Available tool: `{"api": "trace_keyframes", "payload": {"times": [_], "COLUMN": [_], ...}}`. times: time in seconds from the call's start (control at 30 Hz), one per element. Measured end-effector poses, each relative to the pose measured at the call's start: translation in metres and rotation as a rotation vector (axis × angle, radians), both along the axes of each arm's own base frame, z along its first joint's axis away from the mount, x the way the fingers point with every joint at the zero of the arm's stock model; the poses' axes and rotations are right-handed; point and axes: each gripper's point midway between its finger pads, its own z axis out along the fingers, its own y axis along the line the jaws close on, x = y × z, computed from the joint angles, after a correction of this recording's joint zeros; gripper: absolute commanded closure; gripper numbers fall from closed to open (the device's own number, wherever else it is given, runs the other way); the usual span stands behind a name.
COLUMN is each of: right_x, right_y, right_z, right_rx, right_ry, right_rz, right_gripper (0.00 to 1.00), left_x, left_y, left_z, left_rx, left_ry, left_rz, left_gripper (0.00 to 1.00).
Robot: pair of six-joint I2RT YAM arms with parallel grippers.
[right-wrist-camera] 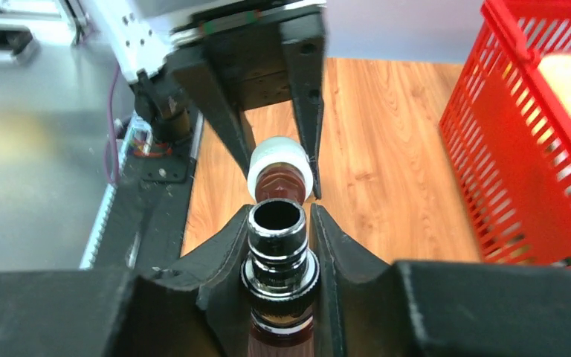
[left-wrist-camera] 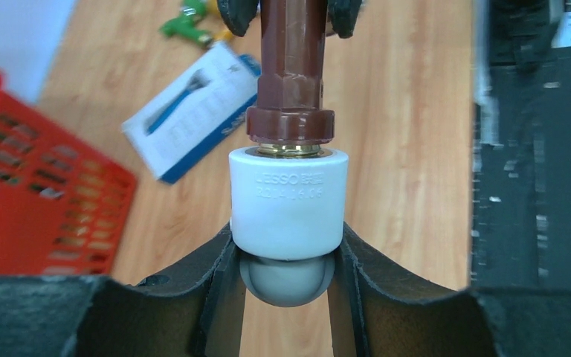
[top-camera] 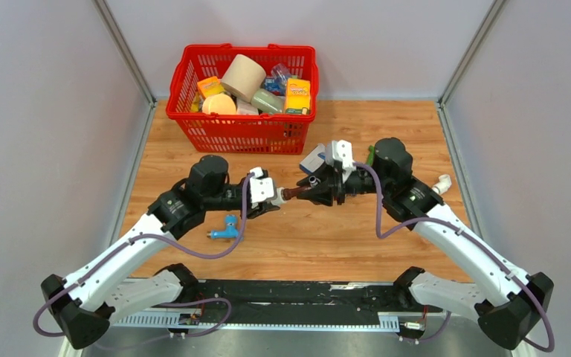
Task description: Install the water faucets
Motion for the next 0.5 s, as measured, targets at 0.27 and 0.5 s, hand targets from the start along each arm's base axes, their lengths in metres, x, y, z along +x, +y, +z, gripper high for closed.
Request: {"api": "trace_keyframes", "payload": {"times": [0.27,0.5], "right_x": [0.04,0.056], "right_y": [0.025,0.033], "right_z": [-0.006,-0.045], "right_rx": [-0.011,-0.026], "right_ry": [0.643,1.213], "right_rz": [-0.197,-0.359], "right_gripper": [1.0,0.98], "left_x": [0.032,0.051], "left_y": [0.03,0.048], "left_z": [0.003,-0.012], "left_rx": [0.069,0.256], "left_ry": [-0.398,-0.847], "left_rz": [0.334,0.583], "left_gripper": [1.0,1.0]}}
